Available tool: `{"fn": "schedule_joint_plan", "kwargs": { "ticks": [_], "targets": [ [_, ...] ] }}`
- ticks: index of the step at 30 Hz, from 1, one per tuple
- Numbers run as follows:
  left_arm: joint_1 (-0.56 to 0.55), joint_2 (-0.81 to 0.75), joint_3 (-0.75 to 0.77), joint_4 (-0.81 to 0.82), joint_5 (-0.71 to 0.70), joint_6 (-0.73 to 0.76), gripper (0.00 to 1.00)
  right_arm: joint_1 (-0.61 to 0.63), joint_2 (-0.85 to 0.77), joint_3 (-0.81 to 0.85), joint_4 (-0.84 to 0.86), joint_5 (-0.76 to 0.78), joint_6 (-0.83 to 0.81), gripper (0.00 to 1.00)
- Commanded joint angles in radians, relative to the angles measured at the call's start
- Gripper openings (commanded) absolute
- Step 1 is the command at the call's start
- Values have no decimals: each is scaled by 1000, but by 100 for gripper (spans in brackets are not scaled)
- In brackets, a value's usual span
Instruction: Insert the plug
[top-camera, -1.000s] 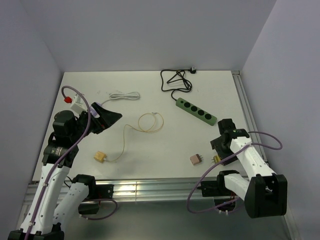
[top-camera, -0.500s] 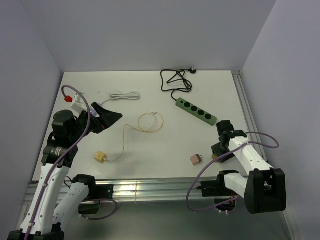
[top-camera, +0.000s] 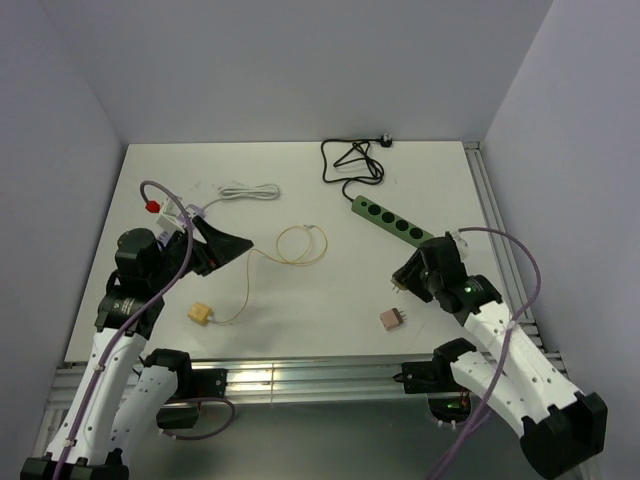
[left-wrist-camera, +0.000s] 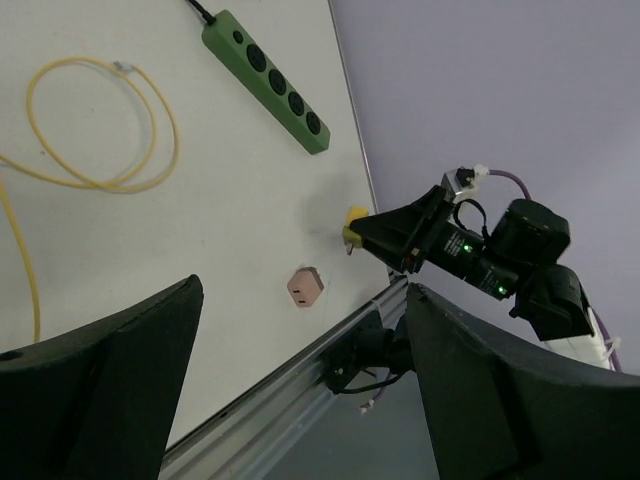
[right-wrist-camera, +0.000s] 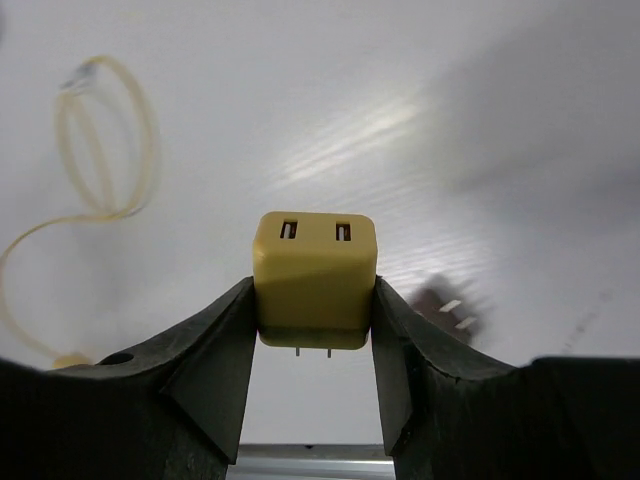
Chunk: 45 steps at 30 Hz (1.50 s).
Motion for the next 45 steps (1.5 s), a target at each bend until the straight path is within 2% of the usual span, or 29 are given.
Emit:
{"fn": "schedule_joint_plan", "kwargs": {
  "ticks": [1, 4, 6, 7, 10, 11, 15, 19, 22, 27, 30, 38, 41, 45],
  "targets": [
    [-6, 0, -12, 101, 50, -46, 88, 36, -78, 14, 219, -172, -124, 0],
    [-13, -7, -20, 94, 27, -57, 93, 56, -64, 23, 263, -255, -124, 0],
    [-41, -26, -61, 160, 5, -104, 100, 85, -49, 29, 287, -317, -115, 0],
    [-58, -44, -78, 189, -34, -122, 99, 99, -37, 28, 322, -334, -104, 0],
    [-171, -21, -110, 271, -134, -172, 99, 165, -21, 39, 363, -343, -78, 0],
    [-247, -2, -106, 274, -216, -167, 99, 194, -17, 40, 373, -351, -72, 0],
    [-439, 179, -3, 228, -393, -113, 99, 242, -1, 43, 444, -418, -60, 0],
    [-574, 183, -10, 281, -577, -98, 100, 265, -58, 7, 491, -424, -38, 0],
    [-624, 158, -70, 370, -628, -112, 98, 274, -81, -10, 514, -440, -3, 0],
    [-708, 250, -20, 349, -705, -83, 99, 334, -69, 9, 515, -394, 35, 0],
    [-791, 269, -23, 378, -812, -60, 99, 369, -61, 32, 500, -355, 52, 0],
    [-927, 275, -116, 556, -939, -15, 96, 386, -57, 74, 468, -317, 69, 0],
    [-972, 258, -136, 607, -972, 20, 93, 386, -46, 83, 463, -311, 106, 0],
    [-1012, 267, -162, 671, -1009, 68, 89, 384, -18, 100, 440, -295, 251, 0]
  ]
}}
